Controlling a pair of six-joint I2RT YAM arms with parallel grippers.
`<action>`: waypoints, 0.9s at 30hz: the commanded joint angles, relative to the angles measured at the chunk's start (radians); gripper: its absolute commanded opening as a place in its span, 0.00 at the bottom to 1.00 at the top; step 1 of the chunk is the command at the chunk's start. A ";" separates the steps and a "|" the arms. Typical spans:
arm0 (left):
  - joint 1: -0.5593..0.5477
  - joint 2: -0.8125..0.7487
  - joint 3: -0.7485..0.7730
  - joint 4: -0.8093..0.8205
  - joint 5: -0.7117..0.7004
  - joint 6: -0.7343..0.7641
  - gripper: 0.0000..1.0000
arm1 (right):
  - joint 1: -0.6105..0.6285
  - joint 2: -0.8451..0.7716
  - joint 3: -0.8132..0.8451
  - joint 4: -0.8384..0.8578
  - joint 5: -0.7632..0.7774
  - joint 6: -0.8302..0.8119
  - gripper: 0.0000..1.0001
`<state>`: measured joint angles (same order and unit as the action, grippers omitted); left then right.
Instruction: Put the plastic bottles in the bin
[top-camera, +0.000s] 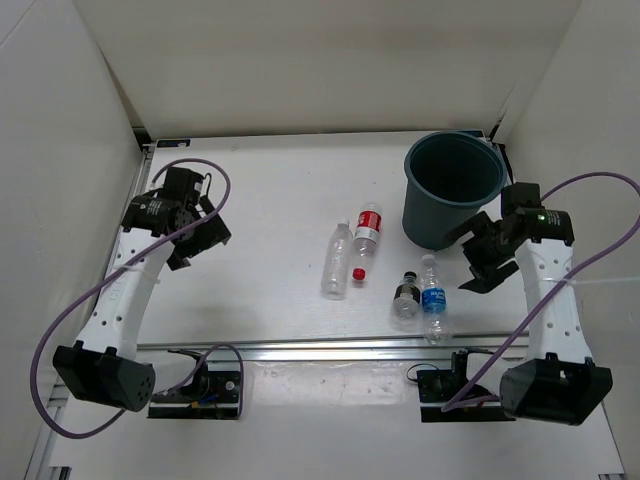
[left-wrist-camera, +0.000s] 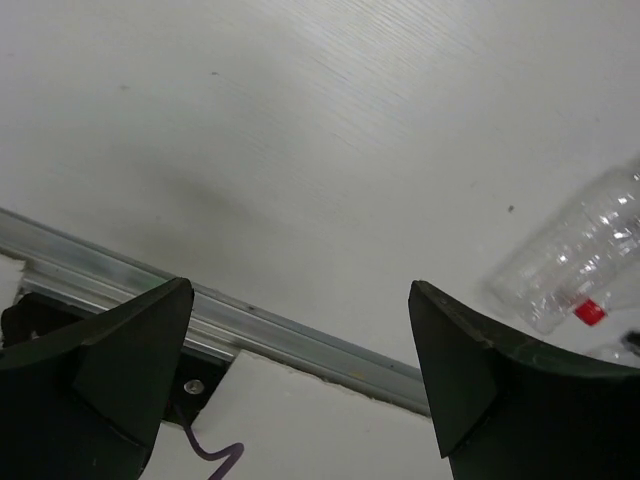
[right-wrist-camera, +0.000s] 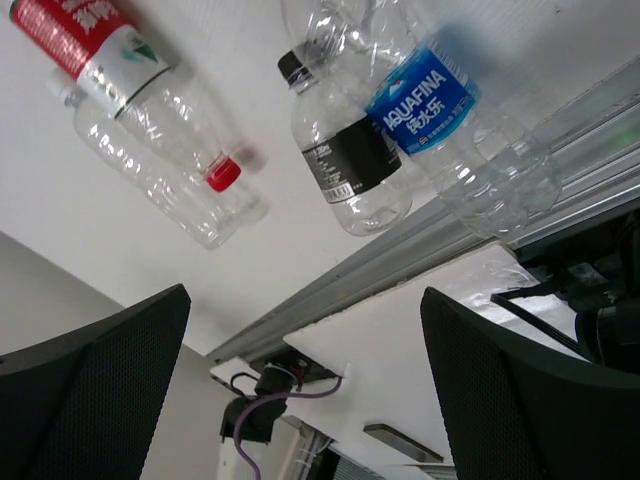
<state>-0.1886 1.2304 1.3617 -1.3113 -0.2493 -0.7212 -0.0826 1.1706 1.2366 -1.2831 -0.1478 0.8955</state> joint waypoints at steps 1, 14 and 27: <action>-0.035 0.011 -0.007 0.081 0.145 0.042 1.00 | -0.012 -0.029 -0.025 0.028 -0.120 -0.096 1.00; -0.100 0.067 -0.214 0.256 0.294 0.065 1.00 | 0.050 0.046 -0.190 0.058 -0.047 -0.372 1.00; -0.130 0.125 -0.141 0.152 0.275 0.115 1.00 | 0.149 0.175 -0.224 0.220 0.123 -0.260 1.00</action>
<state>-0.3130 1.3552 1.1568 -1.1255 0.0372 -0.6193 0.0574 1.3487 1.0313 -1.1118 -0.0784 0.6289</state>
